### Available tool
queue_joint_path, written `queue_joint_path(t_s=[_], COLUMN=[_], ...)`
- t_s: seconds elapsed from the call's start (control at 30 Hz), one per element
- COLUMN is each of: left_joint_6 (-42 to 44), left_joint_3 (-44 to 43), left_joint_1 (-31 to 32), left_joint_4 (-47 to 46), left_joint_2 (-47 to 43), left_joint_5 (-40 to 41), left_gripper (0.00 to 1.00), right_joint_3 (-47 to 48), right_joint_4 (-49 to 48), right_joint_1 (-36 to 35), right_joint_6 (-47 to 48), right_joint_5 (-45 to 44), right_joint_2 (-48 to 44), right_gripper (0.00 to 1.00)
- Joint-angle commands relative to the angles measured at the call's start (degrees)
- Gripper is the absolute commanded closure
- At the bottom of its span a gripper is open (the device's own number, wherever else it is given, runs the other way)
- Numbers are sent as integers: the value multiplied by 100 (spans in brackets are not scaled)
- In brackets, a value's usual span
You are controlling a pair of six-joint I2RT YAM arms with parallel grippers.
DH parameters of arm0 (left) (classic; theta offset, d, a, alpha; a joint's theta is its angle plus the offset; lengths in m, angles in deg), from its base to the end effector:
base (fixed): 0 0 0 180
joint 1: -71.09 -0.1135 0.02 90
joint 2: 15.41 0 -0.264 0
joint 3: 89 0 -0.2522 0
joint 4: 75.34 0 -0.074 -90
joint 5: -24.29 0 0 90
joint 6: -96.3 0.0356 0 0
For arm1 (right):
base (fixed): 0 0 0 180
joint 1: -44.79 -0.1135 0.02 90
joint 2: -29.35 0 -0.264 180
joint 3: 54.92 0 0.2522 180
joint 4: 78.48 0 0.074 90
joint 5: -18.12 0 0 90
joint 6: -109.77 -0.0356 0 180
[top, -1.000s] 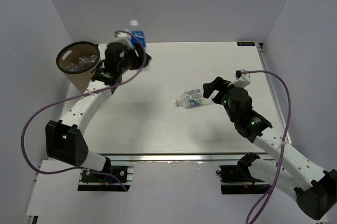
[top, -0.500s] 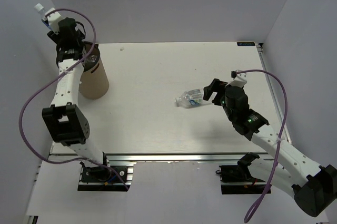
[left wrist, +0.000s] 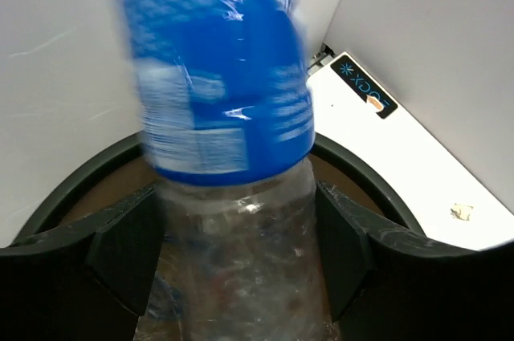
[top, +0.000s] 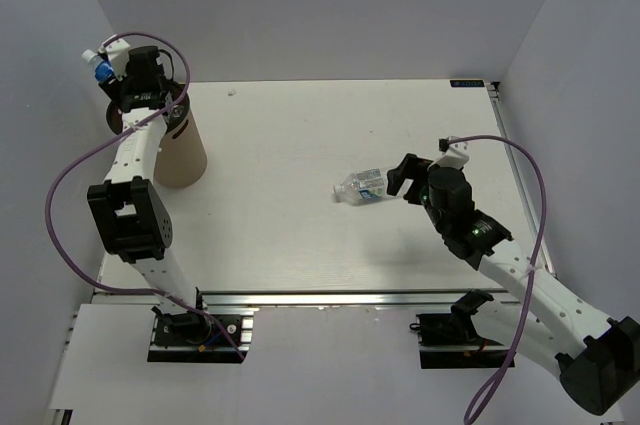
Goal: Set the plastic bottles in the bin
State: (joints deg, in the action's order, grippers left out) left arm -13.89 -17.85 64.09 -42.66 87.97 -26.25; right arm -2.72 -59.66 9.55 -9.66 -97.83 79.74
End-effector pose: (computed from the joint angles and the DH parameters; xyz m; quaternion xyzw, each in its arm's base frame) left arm 0.4165 0.0739 0.3480 -0.3598 0.7396 0.2299 0.5202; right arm 0.1765 0.1056 0.2938 0.0937 0.7891 0.1575 0.5862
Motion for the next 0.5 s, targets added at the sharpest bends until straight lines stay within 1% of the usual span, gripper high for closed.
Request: queue_joint_path(t_s=[0.0, 0.07, 0.2, 0.33, 0.47], left_joint_6=[-47, -117, -344, -530, -627], left_joint_3=[-54, -62, -80, -89, -150], left_joint_1=[15, 15, 15, 15, 24], left_joint_4=[24, 86, 217, 306, 446], left_joint_2=[-370, -336, -292, -353, -484], left_joint_5=[167, 219, 202, 44, -96], left_gripper=[19, 18, 18, 15, 14], right_joint_3=[-29, -20, -82, -12, -20], right_joint_4=[-84, -84, -137, -93, -119], right_joint_1=[35, 35, 35, 35, 35], right_joint_6=[16, 8, 7, -1, -10], right_joint_5=[64, 82, 64, 38, 82], right_joint_2=[-152, -179, -214, -196, -161], right_gripper=[11, 11, 11, 11, 11])
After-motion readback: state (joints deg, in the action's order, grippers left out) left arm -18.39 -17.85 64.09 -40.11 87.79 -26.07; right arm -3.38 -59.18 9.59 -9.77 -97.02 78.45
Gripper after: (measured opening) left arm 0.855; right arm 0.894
